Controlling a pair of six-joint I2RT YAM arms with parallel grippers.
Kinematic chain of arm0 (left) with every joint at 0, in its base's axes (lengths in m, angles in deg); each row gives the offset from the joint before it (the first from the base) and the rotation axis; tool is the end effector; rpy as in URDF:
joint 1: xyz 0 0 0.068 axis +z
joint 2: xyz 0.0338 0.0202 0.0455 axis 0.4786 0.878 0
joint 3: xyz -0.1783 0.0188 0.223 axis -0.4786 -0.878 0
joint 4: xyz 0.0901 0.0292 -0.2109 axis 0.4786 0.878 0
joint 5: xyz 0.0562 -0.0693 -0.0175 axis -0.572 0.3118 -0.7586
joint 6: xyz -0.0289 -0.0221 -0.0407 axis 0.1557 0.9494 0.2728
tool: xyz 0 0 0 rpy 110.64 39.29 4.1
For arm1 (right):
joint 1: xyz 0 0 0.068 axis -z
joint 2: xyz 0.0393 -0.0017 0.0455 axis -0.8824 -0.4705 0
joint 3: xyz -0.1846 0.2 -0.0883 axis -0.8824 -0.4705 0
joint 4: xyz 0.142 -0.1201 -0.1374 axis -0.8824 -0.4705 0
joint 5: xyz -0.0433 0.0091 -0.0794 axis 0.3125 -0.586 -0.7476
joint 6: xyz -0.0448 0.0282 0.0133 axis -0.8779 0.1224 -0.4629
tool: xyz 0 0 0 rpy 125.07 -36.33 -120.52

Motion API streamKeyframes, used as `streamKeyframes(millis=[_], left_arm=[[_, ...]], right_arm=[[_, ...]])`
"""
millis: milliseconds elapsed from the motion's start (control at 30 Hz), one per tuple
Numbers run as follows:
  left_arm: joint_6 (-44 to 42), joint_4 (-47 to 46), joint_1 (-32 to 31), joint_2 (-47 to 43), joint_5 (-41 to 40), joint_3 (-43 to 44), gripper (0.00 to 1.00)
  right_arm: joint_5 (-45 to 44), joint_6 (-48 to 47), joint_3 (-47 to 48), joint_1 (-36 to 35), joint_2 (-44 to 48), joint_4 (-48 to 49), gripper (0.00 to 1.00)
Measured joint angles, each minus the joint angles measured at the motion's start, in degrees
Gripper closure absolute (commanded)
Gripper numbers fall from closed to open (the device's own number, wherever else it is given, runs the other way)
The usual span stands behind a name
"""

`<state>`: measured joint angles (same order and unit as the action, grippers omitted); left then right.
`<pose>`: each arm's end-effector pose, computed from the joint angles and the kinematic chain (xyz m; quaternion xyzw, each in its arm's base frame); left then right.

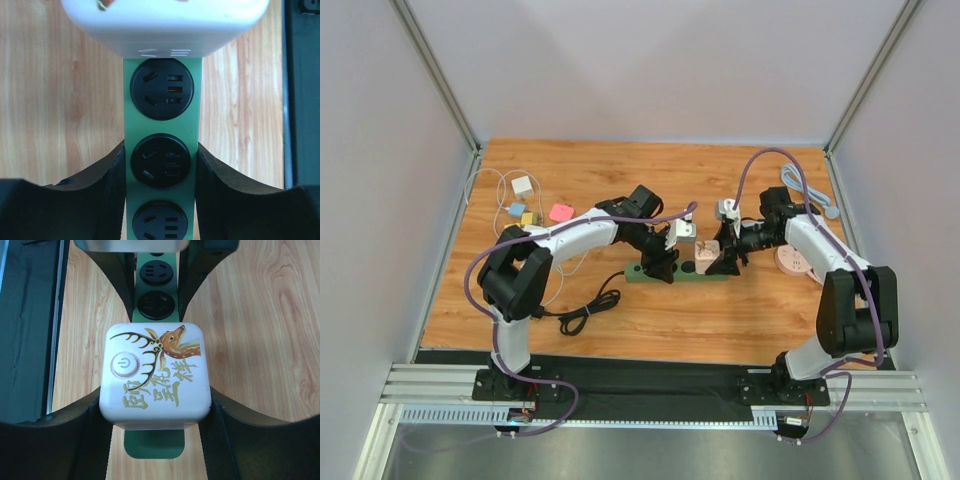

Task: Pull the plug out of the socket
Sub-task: Remove the plug from the socket.

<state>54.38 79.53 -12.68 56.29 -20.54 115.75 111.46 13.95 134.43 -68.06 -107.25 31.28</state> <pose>0.2664 -0.2683 0.2367 0.6134 0.6585 -0.3850 0.2046 0.2409 0.0594 0.2602 -0.5347 0.6458 0.4293 0.3357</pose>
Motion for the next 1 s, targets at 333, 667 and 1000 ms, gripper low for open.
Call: streamKeyframes(millis=[333, 667, 1000], left_arm=[[-1.33, 3.13, -0.26, 2.86, 0.39, 4.17, 1.00], [-0.96, 3.50, 0.09, 2.19, -1.77, 2.45, 1.00], [-1.81, 4.24, -1.20, 2.19, -1.66, 3.52, 1.00]], right_arm=[[-1.49, 19.91, -7.08, 0.31, 6.82, 17.27, 1.00], [1.46, 22.62, -2.64, -0.57, -0.20, 13.75, 1.00], [-2.23, 25.79, -7.52, -1.27, 7.61, 18.29, 1.00]])
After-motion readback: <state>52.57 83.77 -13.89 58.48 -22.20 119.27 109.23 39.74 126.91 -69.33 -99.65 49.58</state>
